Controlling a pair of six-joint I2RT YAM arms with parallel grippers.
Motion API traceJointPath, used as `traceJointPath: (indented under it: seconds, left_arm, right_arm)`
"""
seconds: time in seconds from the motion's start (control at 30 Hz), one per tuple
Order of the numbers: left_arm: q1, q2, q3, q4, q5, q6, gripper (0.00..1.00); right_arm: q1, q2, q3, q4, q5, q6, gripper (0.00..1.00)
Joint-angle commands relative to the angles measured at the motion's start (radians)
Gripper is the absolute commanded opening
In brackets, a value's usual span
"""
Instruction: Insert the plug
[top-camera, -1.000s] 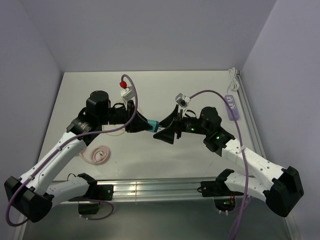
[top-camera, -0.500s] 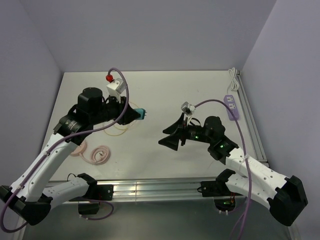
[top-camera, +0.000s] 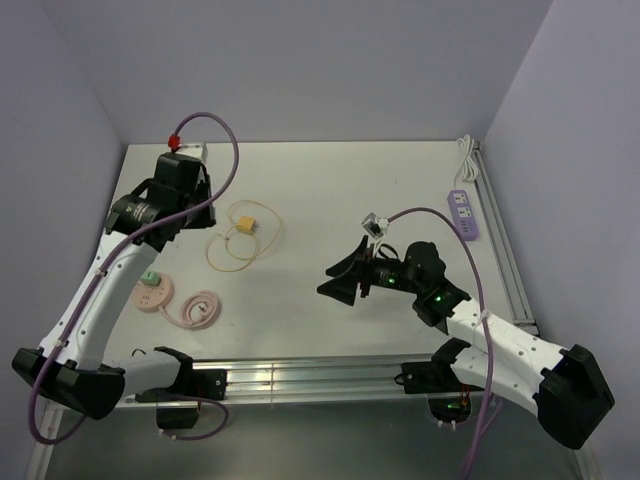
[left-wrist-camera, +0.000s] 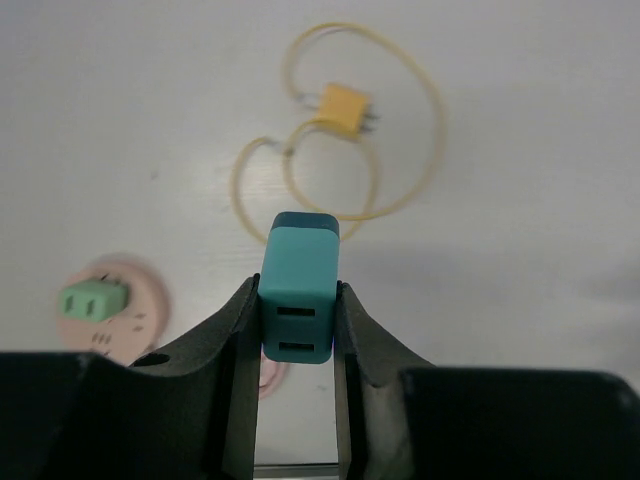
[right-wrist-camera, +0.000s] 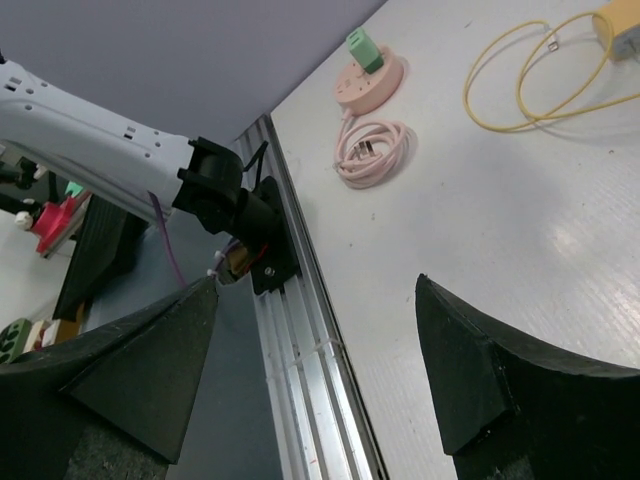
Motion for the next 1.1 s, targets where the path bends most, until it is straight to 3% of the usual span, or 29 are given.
traceJointPath:
  seconds: [0.0,0.1,0.23,0.6,0.87,0.97,1.07]
  left_arm:
    - [0.069,0.0,0.016,-0.09,-0.201,-0.039,0.0]
    - [0.109,0.004,-0.002,-0.096,-0.276,-0.066,0.0]
    - [0.132,0.032,-0.008,-0.129,-0.214,-0.063,0.0]
    - [0.141,0.058,-0.064,-0.219,-0.281,-0.14,0.0]
    - [0.143,0.197,-0.09,-0.144,-0.316,0.045,0.0]
    - [0.143,0.184,-0.16,-0.075,-0.198,0.22,0.0]
    - [0.143,0.142,-0.24,-0.032,-0.272,0.263,0.0]
  right_arm:
    - [0.011,-0.034,-0.009,0.053,0.055,0.008,0.87]
    - [0.066,-0.049,-0.001,0.021,0.086,-0.019,0.87]
    - [0.082,-0.08,0.004,-0.033,0.142,-0.035,0.87]
    - [0.091,-0.106,0.019,-0.084,0.221,-0.053,0.87]
    - [0.123,-0.13,0.027,-0.133,0.287,-0.082,0.87]
    - [0.134,-0.146,0.028,-0.151,0.321,-0.094,0.87]
    - [0.148,-0.167,0.028,-0.18,0.38,-0.114,0.88]
